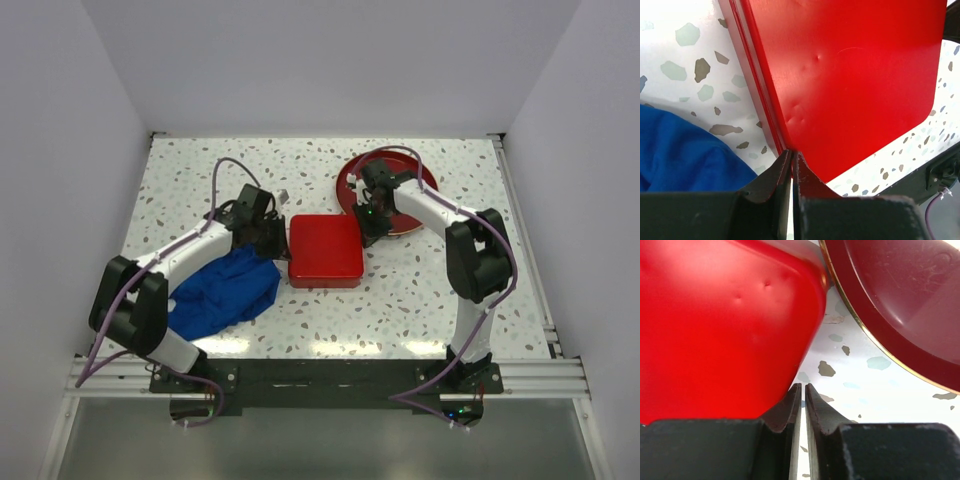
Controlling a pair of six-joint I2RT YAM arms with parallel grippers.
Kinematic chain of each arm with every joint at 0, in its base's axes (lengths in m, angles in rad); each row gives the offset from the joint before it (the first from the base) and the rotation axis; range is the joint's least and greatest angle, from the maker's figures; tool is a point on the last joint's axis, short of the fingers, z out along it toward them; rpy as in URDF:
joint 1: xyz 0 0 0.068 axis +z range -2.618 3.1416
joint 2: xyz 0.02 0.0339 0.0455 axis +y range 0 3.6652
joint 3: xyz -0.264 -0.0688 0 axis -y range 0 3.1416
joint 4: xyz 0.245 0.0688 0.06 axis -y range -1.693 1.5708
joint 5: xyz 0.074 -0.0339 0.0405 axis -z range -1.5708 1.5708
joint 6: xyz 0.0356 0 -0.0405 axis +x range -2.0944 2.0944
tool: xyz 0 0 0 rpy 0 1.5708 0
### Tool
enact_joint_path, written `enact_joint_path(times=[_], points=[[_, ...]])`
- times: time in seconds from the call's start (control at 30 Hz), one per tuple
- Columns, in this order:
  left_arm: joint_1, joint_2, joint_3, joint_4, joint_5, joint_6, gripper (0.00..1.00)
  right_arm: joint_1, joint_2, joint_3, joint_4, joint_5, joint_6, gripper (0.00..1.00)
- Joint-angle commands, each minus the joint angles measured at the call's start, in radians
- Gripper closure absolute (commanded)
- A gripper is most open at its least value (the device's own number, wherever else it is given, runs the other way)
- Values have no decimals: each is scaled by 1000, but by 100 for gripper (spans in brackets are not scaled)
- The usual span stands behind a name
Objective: Pack the cookies
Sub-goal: Rotate the packed packing box at the center of the board, then press the box lid onto the packing box.
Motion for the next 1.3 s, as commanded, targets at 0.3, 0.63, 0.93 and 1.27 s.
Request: enact_joint_path(times=[0.3,0.63,0.93,1.27], points=[[21,-138,-35,-11,-147,-25,66,3,-90,-18,26,-34,-12,84],[81,-154,-82,83,-26,-2,72,6,-69,3,7,-19,-15,83],[56,-188,-87,160,265,46,87,6,-59,13,3,-19,-10,83],[19,-71,-128,176,191,13,94,4,-61,10,1,-17,-7,83]])
